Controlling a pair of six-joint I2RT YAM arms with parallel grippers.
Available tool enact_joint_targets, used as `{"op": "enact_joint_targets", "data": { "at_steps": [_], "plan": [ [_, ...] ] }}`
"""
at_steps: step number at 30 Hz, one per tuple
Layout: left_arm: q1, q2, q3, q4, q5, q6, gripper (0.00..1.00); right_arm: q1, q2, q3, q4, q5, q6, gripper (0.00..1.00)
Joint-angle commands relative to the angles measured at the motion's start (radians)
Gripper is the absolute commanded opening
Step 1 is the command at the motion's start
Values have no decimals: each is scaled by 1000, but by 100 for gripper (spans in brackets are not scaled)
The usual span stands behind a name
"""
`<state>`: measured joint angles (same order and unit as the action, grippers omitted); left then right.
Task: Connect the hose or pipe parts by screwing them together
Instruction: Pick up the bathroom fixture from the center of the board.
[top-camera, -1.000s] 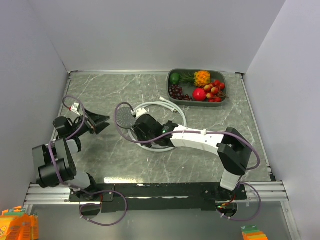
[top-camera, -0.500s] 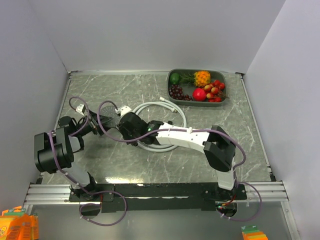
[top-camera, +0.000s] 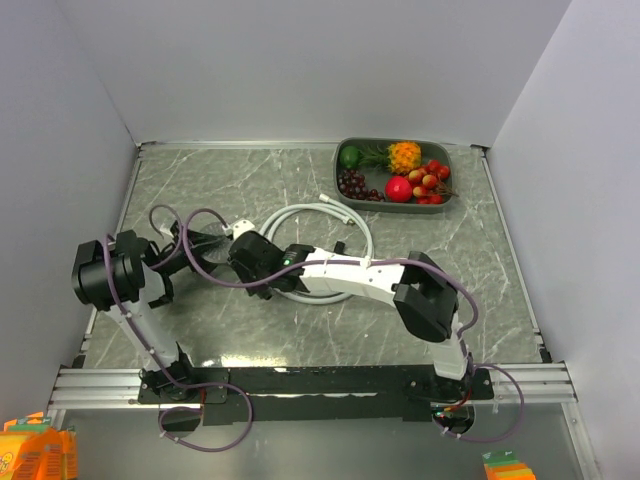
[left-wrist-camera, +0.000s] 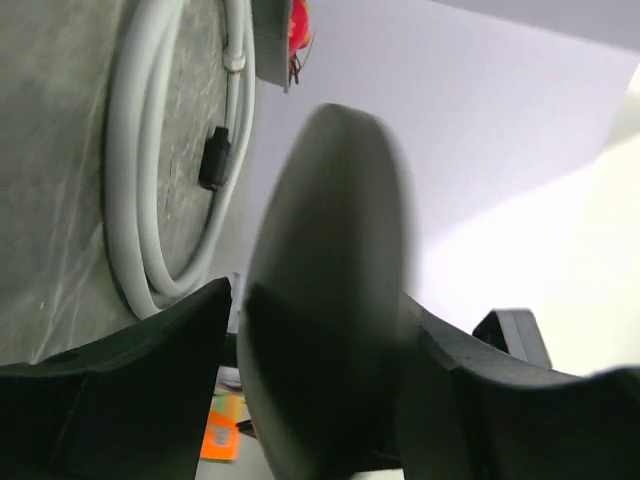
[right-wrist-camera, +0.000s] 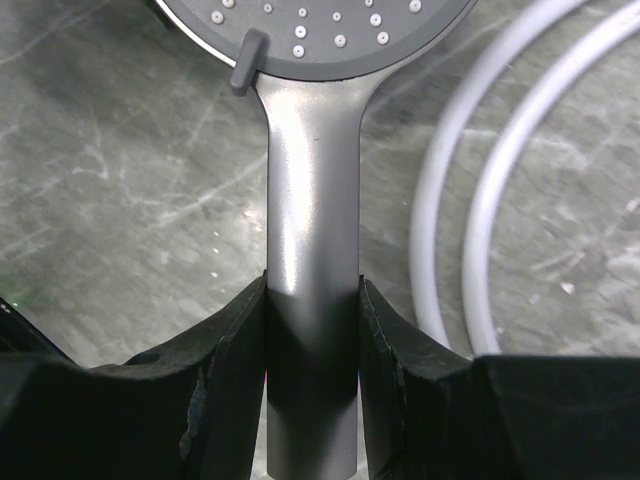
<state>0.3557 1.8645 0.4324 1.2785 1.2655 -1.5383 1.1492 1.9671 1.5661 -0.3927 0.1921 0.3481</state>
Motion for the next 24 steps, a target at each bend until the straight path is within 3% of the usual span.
{"op": "enact_joint_targets", "data": {
  "at_steps": [1, 5, 7, 8, 9, 15, 16, 17, 18, 19, 20, 22, 24],
  "plan": [
    [-17, 84, 25, 588, 43, -194, 65, 21, 30, 106, 37, -17, 6, 0],
    [-24, 84, 14, 587, 52, -160, 62, 27, 70, 158, 20, -13, 3, 0],
    [-26, 79, 12, 585, 49, -149, 48, 27, 70, 164, 15, -3, 2, 0],
    [-26, 76, 14, 585, 51, -148, 35, 29, 69, 160, 15, 0, 2, 0],
    [-24, 78, 19, 585, 51, -148, 30, 29, 64, 149, 15, 1, 3, 0],
    [-23, 39, 14, 532, 28, -87, 27, 26, 39, 104, 20, 7, 6, 0],
    [-23, 29, 12, 506, 26, -65, 22, 27, 38, 101, 21, -5, 6, 7],
    [-23, 18, 15, 461, 28, -39, 7, 26, 36, 97, 22, -22, 6, 21],
    [-26, 6, 23, 367, 31, 28, 2, 26, 32, 85, 25, -26, 9, 35],
    [-24, -19, 28, 317, 41, 62, 1, 26, 10, 77, 25, -25, 9, 60],
    [-23, -30, 31, 283, 46, 93, 1, 20, -5, 63, 25, -11, 6, 69],
    [-23, -50, 45, 184, 67, 177, 1, 0, -75, 8, 43, -2, -3, 78],
    [-24, -54, 72, 109, 86, 268, 1, -60, -137, -71, 67, -19, -6, 79]
  ]
}}
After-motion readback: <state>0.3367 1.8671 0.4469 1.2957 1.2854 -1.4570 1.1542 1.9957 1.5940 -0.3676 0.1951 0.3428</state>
